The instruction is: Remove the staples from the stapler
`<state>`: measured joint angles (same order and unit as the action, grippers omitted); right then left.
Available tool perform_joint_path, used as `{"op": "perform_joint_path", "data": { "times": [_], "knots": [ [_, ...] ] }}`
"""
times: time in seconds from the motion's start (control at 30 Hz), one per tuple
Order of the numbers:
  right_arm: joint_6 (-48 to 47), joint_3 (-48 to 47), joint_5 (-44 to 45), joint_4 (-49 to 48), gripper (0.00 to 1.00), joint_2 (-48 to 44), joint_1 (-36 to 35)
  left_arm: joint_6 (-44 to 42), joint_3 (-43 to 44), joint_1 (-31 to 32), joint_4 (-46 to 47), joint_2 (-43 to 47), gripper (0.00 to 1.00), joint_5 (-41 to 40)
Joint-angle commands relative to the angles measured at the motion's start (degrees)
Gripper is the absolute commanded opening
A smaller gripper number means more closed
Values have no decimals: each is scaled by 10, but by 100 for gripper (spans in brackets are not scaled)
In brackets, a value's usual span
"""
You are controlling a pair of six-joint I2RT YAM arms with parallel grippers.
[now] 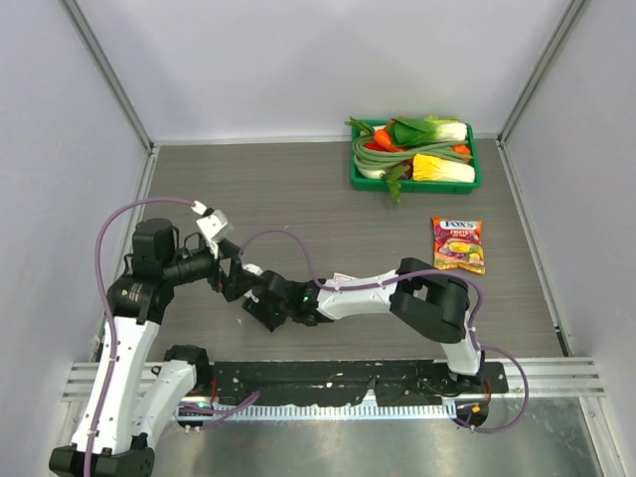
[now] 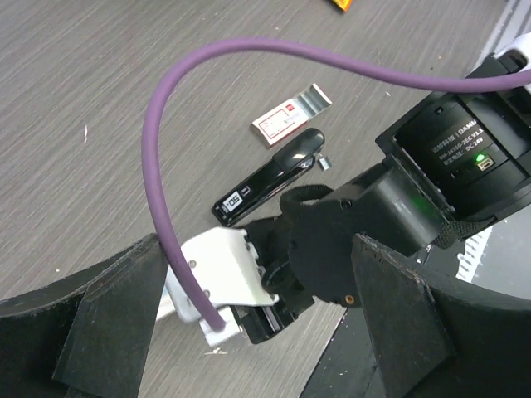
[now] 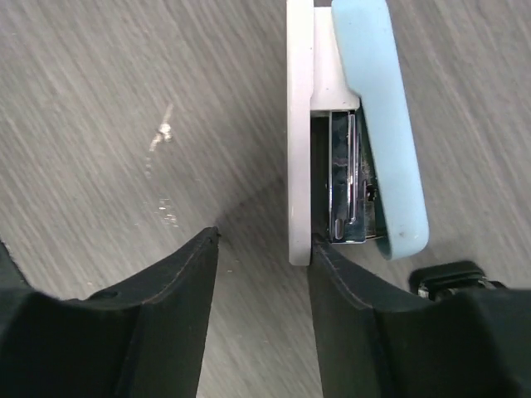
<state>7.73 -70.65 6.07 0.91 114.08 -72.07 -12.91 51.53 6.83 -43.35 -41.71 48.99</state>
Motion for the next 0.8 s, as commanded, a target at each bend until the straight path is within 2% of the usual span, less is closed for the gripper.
{"op": "perform_joint_path", "data": {
  "times": [0.0,0.03,0.1,0.27,0.5,0.63,0.77],
  "knots": [
    [-7,-15,-19,15,59,-32,14,39,18,-1,23,-1,95,-33],
    [-10,-7,-27,26,65,-59,16,52,18,-2,29,-2,95,-36],
    [-11,26,-34,34,66,-98,24,71,18,-3,57,-1,95,-43],
    [-12,104,-76,46,68,-228,54,126,9,-4,120,-8,96,-64],
    [-42,144,-67,103,67,-329,104,113,8,-5,111,-14,97,-76],
    [-104,143,-66,161,68,-332,124,81,11,-5,66,-21,100,-46],
    [-121,127,-63,200,68,-302,130,74,0,-5,71,-10,100,-35]
  ]
}}
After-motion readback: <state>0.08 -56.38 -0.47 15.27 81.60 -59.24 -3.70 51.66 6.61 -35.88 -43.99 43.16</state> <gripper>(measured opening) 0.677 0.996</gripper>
